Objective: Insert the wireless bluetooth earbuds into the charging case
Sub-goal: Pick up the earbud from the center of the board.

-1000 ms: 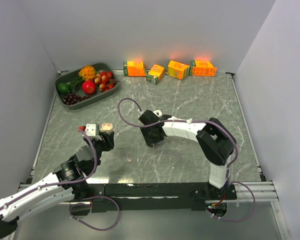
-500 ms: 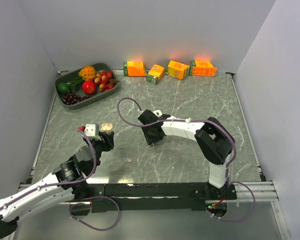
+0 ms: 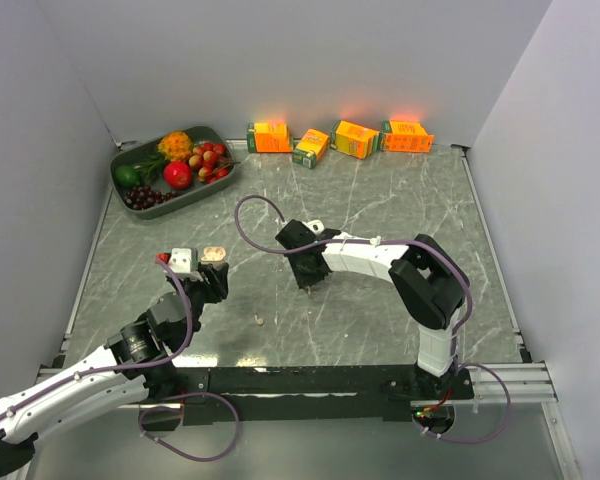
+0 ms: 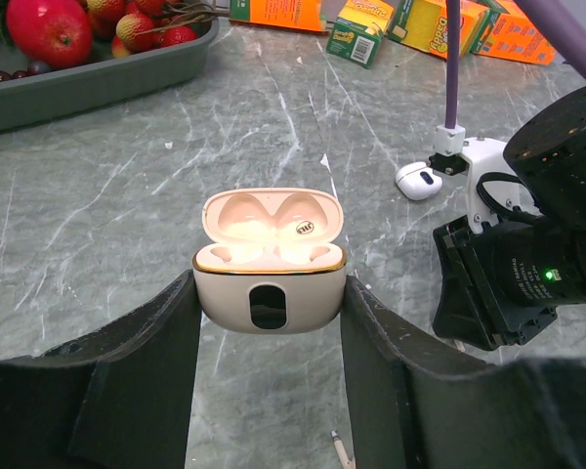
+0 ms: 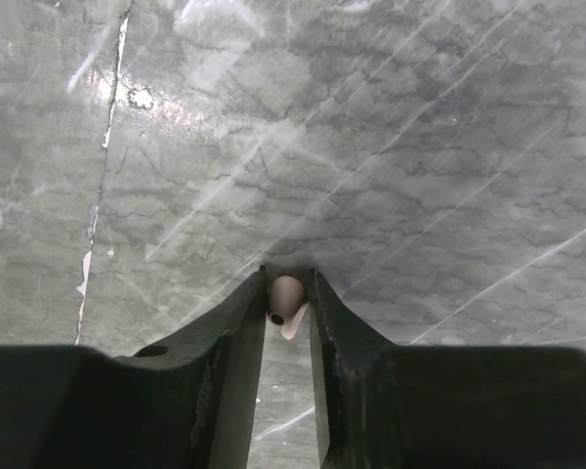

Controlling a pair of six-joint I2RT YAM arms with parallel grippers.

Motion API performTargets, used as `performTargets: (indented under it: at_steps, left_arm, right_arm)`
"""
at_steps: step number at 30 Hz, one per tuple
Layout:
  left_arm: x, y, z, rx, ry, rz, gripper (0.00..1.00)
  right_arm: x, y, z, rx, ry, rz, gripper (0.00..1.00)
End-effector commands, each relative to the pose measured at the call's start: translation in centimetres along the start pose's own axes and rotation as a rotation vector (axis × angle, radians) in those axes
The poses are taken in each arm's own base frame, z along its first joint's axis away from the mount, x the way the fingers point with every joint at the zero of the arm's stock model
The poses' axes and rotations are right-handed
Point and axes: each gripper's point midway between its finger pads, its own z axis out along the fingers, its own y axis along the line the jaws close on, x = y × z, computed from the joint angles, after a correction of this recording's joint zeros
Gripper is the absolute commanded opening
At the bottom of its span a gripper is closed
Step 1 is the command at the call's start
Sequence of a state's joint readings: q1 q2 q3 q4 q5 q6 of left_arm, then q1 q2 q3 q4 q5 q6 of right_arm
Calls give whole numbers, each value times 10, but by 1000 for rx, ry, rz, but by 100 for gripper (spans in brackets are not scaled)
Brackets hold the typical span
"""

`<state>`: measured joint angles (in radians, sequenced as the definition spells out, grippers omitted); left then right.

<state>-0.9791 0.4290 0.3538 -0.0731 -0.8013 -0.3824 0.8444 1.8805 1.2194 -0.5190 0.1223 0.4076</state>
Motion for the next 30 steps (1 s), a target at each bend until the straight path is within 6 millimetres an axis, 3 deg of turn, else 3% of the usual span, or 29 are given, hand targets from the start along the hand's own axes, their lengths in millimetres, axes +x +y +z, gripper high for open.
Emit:
performTargets:
  at_steps: [1,5,11,18,30]
  left_arm:
    - [-18,-5,-2,11,-38,-43,1]
    - [-18,-6,-2,13,-38,-42,1]
    - [-18,-7,-1,18,-39,-40,1]
    - [-18,-9,-1,24,-42,-39,1]
    - [-22,-18,3,54,-55,-37,1]
  right_arm:
    - [6,-3,12,25,21,16,29]
    - [6,-2,7,22,17,19,24]
    - [1,-2,-7,9,-9,37,0]
    - [-14,-6,-37,15,-81,65,0]
    - [-66,-17,-129,4,-323,126,0]
